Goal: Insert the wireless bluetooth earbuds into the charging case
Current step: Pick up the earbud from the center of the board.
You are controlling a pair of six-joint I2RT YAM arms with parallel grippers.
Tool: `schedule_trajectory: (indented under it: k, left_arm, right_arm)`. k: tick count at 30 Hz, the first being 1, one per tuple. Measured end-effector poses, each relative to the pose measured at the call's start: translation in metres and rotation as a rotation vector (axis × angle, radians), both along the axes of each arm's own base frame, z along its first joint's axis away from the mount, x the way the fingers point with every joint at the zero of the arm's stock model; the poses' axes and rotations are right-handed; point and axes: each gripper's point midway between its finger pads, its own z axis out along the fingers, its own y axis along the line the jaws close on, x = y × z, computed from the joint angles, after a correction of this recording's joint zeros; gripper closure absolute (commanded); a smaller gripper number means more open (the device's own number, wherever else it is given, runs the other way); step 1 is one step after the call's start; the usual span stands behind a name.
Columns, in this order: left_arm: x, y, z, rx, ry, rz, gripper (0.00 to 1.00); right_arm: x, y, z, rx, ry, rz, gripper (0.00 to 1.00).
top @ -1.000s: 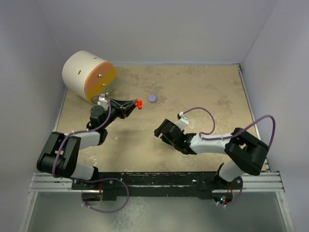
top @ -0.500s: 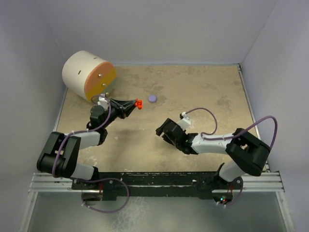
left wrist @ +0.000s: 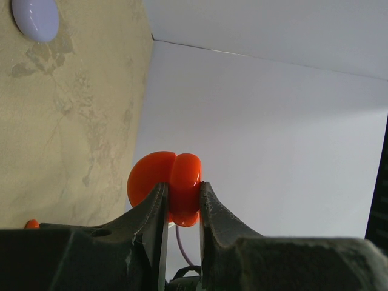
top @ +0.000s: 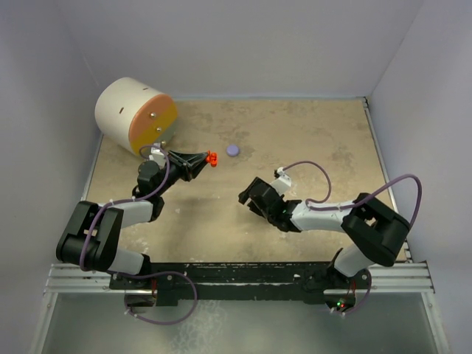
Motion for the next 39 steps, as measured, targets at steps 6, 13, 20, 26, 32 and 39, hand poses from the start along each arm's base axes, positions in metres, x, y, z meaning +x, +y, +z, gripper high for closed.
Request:
schedule_trajectory:
  k: [6, 13, 20, 26, 32, 39]
  left_arm:
    - [0.0, 0.0, 0.0, 0.0, -0.001, 0.0, 1.0]
    - [0.0, 0.0, 0.0, 0.0, -0.001, 0.0, 1.0]
    - [-0.001, -0.001, 0.0, 0.0, -0.001, -0.005, 1.0]
    - [-0.002, -0.001, 0.0, -0.001, -0.002, -0.011, 1.0]
    - [-0.001, -0.002, 0.001, -0.004, -0.013, -0.016, 1.0]
    - [-0.006, -0.002, -0.003, -0.017, -0.017, -0.024, 1.0]
  right_arm:
    - [0.0, -0.001, -0.002, -0.106, 0.034, 0.036, 0.22]
    - [0.0, 0.005, -0.007, -0.25, 0.071, 0.088, 0.24]
    - [0.002, 0.005, -0.012, -0.366, 0.107, 0.117, 0.28]
    - [0.0, 0.002, -0.014, -0.404, 0.117, 0.138, 0.34]
    - [-0.002, 0.003, -0.017, -0.465, 0.121, 0.171, 0.37]
    - [-0.006, -0.001, -0.019, -0.535, 0.127, 0.188, 0.4]
